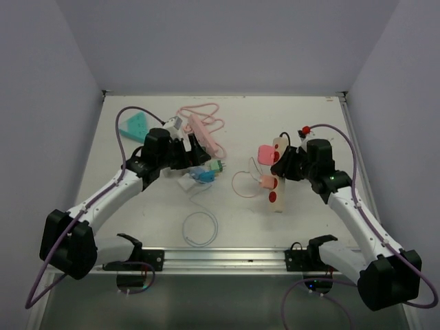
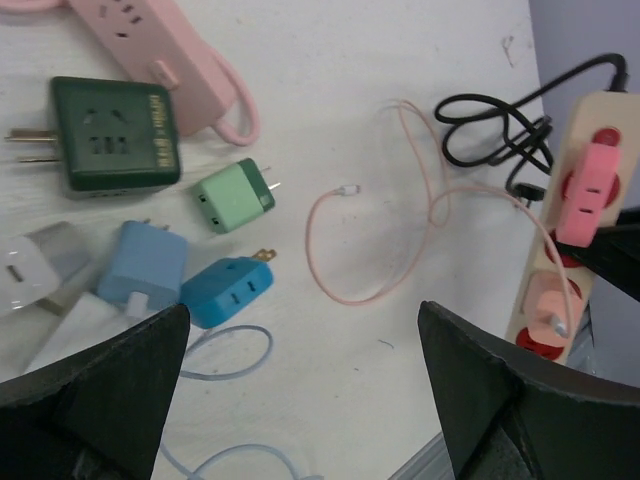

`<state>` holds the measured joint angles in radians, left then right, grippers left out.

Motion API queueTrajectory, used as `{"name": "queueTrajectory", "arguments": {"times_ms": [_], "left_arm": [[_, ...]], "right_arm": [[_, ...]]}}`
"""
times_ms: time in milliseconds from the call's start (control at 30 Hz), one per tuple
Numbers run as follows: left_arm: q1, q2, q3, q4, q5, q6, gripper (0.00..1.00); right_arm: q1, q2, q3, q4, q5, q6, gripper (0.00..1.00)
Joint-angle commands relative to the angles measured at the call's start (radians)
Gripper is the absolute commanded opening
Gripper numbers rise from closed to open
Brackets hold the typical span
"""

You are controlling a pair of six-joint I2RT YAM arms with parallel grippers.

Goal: Pull the plug off the socket

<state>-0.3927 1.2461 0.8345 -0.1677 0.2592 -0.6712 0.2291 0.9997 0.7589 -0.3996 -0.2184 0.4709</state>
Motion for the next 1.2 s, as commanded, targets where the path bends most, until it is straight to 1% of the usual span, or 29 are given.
{"name": "queueTrajectory", "arguments": {"times_ms": [0,100,233,400,500,667,833,933,967,1033,1067,1133,1167], "left_arm": [[-0.113,-0.014,0.066,0.062,0.011,-0.031,0.99],[-0.181,0.004,0.074,0.128,0.017,-0.132,0.99],[-0.258,0.05,0.11,0.188,-0.011,-0.169,0.98],[-0.357,0.137,0.179,0.186,-0.046,-0.174,0.97],[-0.399,0.182,0.213,0.191,-0.066,-0.179,0.96],[-0.437,0.246,0.268,0.194,-0.094,-0.18,0.91],[-0.469,0.32,0.314,0.203,-0.089,-0.168,0.85],[-0.491,0.355,0.345,0.2,-0.087,-0.159,0.8],[-0.494,0.371,0.348,0.201,-0.083,-0.159,0.75],[-0.503,0.38,0.353,0.201,-0.075,-0.159,0.68],[-0.505,0.384,0.354,0.203,-0.072,-0.159,0.61],[-0.505,0.388,0.356,0.201,-0.064,-0.154,0.51],[-0.505,0.386,0.356,0.201,-0.066,-0.15,0.42]], "right_arm": [[0.032,-0.001,0.08,0.126,-0.012,0.017,0.0],[0.056,0.007,0.085,0.159,0.004,0.046,0.0],[0.082,0.017,0.089,0.188,0.033,0.08,0.0],[0.102,0.025,0.1,0.199,0.059,0.11,0.0],[0.107,0.024,0.103,0.205,0.073,0.127,0.0],[0.116,0.017,0.109,0.208,0.074,0.15,0.0],[0.121,0.005,0.103,0.208,0.068,0.166,0.0],[0.122,-0.001,0.102,0.205,0.073,0.172,0.0],[0.122,-0.004,0.1,0.203,0.073,0.172,0.0],[0.122,-0.007,0.102,0.2,0.076,0.172,0.0],[0.122,-0.009,0.102,0.194,0.079,0.17,0.0],[0.122,-0.013,0.1,0.191,0.088,0.166,0.0],[0.122,-0.013,0.102,0.182,0.096,0.158,0.0]]}}
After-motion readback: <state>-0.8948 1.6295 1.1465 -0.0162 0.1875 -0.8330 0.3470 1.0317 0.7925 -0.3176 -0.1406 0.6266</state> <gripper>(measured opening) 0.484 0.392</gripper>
